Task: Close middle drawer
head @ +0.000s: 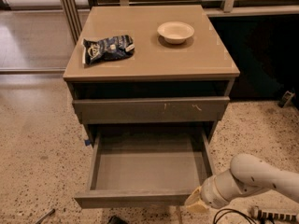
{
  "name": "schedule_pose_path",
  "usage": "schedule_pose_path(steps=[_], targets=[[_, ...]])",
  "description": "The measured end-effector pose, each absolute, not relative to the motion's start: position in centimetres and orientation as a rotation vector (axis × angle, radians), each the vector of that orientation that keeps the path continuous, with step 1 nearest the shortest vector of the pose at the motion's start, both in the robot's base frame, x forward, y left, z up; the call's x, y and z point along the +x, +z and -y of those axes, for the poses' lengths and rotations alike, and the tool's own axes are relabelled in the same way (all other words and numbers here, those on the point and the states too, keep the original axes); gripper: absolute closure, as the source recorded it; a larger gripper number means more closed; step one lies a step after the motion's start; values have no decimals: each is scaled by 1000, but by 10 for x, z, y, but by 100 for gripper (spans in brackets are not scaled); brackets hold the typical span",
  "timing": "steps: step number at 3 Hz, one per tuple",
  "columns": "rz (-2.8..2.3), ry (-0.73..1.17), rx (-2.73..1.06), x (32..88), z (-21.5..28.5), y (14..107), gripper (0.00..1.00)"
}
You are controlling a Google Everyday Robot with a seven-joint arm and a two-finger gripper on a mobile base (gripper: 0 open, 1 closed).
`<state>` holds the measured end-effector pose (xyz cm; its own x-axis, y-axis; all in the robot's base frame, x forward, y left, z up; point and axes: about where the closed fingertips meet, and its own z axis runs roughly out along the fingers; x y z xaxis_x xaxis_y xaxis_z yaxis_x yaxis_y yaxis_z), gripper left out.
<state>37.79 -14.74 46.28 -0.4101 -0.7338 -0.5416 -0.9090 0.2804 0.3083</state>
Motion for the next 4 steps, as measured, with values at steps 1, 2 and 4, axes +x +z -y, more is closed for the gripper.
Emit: schedule_pose_path(steps=[1,2,4], targets=[[-2305,949,-1445,358,142,418,100],[-2312,980,-1435,351,138,408,100],[-2300,966,-1405,355,136,411,100]])
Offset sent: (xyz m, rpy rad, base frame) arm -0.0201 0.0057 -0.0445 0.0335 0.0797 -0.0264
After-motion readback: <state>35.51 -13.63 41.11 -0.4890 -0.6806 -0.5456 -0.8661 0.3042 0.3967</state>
